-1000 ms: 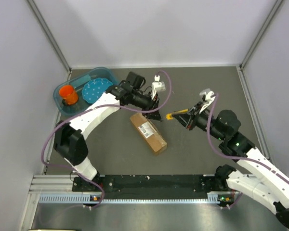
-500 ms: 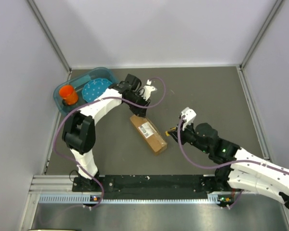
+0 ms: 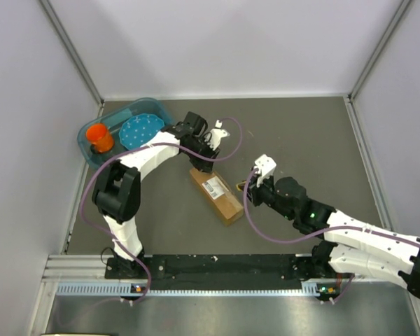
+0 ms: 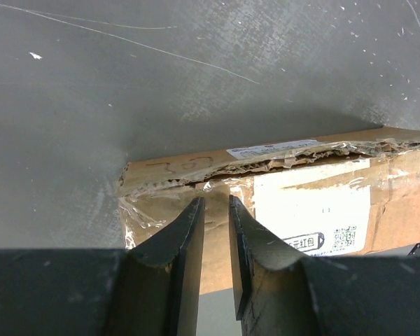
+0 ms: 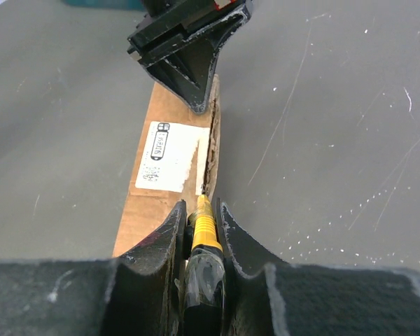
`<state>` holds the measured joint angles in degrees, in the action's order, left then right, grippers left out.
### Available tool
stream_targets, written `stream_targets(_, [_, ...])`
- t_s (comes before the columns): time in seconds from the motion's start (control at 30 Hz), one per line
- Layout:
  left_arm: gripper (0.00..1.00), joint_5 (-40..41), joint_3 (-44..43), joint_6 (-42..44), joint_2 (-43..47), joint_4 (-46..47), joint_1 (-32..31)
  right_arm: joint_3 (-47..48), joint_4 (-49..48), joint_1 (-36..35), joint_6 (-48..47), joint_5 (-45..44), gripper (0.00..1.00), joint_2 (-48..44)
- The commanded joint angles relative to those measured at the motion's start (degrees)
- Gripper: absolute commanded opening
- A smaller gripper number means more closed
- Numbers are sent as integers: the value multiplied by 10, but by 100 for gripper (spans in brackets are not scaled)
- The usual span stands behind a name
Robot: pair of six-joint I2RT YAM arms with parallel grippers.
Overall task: Unpack the express box
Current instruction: Cut the express box at the center of the board.
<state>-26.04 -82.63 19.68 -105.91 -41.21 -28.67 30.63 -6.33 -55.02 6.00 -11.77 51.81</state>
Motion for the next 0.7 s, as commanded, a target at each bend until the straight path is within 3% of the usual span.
stream_targets(0.0, [26,13,26,12,-5,-1,-8,-4,-49,-7,-9,10,0,2])
stream_targets(0.67, [19,41,48,39,14,-43,-17,-36,-87,-7,1,30,0,35])
